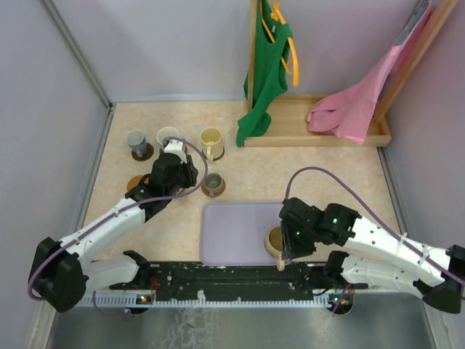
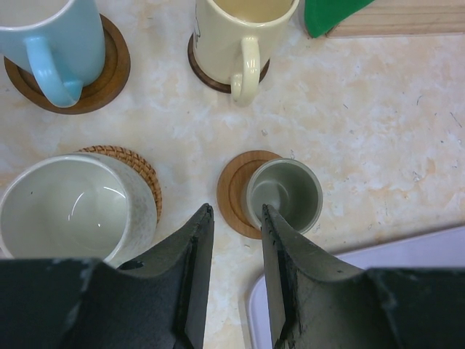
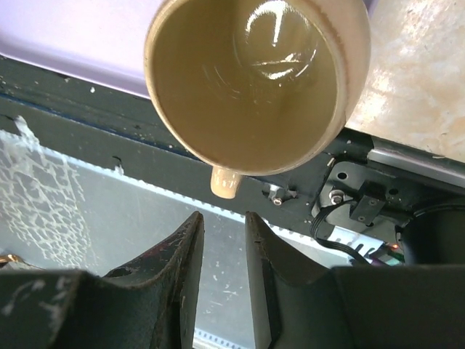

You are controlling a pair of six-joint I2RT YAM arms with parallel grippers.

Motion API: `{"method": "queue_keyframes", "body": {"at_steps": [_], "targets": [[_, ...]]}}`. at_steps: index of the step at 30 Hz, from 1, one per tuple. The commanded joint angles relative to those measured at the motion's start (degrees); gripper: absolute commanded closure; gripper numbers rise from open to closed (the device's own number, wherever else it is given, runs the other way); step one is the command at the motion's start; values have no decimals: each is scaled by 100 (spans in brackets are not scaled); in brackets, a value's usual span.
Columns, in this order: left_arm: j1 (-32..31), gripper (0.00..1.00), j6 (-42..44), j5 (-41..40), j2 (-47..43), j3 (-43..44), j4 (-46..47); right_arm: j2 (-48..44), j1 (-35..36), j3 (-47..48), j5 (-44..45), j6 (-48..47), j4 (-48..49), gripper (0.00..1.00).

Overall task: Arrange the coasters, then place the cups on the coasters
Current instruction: Move the cup to the tray.

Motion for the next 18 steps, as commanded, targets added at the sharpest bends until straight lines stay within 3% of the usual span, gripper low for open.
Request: {"method": "queue_keyframes", "body": {"at_steps": [1, 18], "targets": [[-50, 61, 145, 24, -79, -26, 31, 10, 100, -140, -150, 79, 232, 69], [-54, 61, 273, 68, -81, -24, -36, 442, 210, -595, -146, 162, 1056, 64]]}}
